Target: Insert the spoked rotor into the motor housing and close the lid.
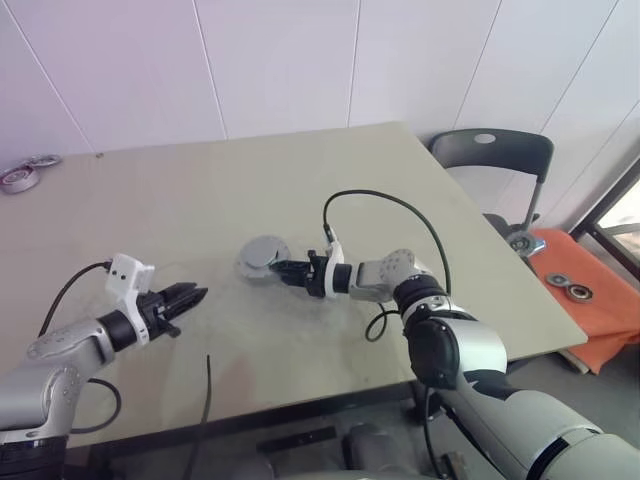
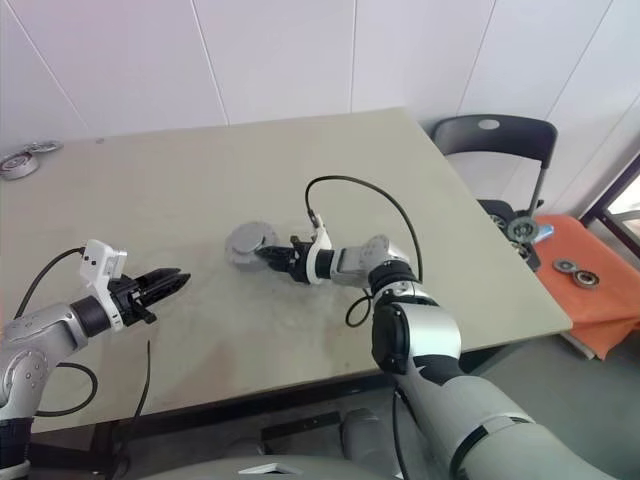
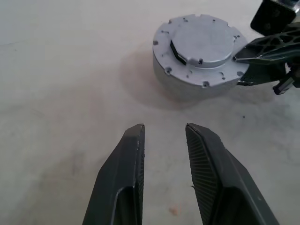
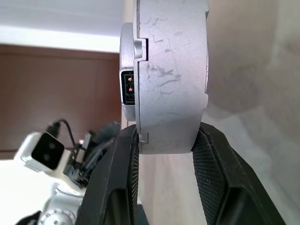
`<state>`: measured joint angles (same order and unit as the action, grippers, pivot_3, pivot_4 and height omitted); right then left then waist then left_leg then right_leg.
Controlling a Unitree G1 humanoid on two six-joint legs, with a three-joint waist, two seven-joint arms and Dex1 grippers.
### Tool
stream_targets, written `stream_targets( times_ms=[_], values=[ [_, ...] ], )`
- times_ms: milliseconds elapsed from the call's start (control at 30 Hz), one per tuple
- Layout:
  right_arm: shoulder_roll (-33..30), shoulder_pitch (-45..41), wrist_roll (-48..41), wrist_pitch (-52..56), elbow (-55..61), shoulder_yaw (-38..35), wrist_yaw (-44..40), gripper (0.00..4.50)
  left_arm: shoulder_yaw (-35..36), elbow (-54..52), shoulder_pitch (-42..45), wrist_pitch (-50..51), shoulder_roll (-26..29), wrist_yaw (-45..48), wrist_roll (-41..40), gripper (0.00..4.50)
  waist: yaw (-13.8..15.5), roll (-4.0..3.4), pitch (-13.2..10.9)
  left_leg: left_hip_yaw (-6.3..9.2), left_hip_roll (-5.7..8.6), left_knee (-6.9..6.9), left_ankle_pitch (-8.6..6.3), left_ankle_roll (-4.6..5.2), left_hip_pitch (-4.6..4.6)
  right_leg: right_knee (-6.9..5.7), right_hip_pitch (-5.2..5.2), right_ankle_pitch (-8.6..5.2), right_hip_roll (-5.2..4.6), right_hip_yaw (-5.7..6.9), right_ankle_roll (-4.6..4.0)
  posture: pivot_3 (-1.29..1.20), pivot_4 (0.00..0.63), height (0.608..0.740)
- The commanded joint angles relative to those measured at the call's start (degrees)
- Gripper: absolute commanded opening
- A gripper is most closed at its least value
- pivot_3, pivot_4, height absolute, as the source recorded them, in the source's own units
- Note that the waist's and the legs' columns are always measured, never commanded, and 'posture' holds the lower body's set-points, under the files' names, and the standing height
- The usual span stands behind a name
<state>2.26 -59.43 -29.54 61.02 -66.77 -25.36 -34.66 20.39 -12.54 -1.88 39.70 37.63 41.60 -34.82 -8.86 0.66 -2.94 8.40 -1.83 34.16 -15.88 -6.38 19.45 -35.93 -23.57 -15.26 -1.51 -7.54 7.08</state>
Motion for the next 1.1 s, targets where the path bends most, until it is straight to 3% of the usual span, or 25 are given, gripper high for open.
stream_targets(
  times_ms=[33, 233, 700, 800, 1033, 1100],
  values=[
    [0.49, -3.36, -4.25, 0.37, 2.04, -3.18, 0.01, 1.36, 3.88, -1.37, 1.70, 0.85, -0.30, -1.14, -3.40, 1.47, 0.04, 0.02, 0.01, 0.00, 0.00, 0.00, 0.00, 0.00, 0.00, 0.00, 0.00, 0.00, 0.00, 0.00, 0.00, 0.00, 0.000, 0.740],
    [-0.26, -4.13, -5.98, 1.93, 3.02, -4.90, 2.32, 1.36, 5.90, 1.66, 3.49, 0.65, -3.15, -2.99, -6.14, 1.47, 0.10, 0.05, 0.03, 0.00, 0.01, 0.03, 0.00, 0.00, -0.02, -0.01, 0.04, 0.00, 0.00, 0.00, 0.00, 0.00, 0.000, 0.740],
    [-0.64, -5.52, -7.12, 2.55, 4.88, -4.51, 3.59, 1.36, 14.37, 9.05, 4.49, 7.68, -20.88, -15.33, -26.66, 1.47, 0.14, 0.15, 0.10, 0.00, 0.00, 0.12, 0.01, 0.00, -0.04, -0.05, 0.11, 0.02, -0.01, 0.02, 0.02, 0.00, 0.000, 0.740],
    [-0.88, -5.68, -6.73, 2.34, 4.60, -4.19, 3.51, 1.34, 14.19, 8.70, 5.06, 6.70, -23.21, -17.39, -28.40, 2.06, 0.16, 0.16, 0.10, 0.00, 0.01, 0.18, 0.01, 0.00, -0.04, -0.06, 0.14, 0.02, -0.01, 0.02, 0.02, 0.00, 0.000, 0.740],
    [-1.24, -6.04, -6.31, 1.95, 4.30, -3.49, 3.38, 1.34, 12.29, 9.29, 8.33, 8.27, -27.13, -22.18, -34.61, 4.37, 0.23, 0.17, 0.11, -0.01, 0.02, 0.29, 0.01, -0.01, -0.01, -0.06, 0.22, 0.03, -0.01, 0.02, 0.02, 0.00, 0.000, 0.740],
    [-1.35, -6.04, -6.08, 1.82, 4.28, -3.23, 3.38, 1.34, 11.25, 10.80, 9.58, 8.52, -27.45, -23.15, -34.56, 4.47, 0.23, 0.17, 0.11, -0.01, 0.02, 0.31, 0.01, 0.00, -0.01, -0.07, 0.22, 0.03, 0.00, 0.02, 0.02, 0.00, 0.000, 0.740]
  ],
)
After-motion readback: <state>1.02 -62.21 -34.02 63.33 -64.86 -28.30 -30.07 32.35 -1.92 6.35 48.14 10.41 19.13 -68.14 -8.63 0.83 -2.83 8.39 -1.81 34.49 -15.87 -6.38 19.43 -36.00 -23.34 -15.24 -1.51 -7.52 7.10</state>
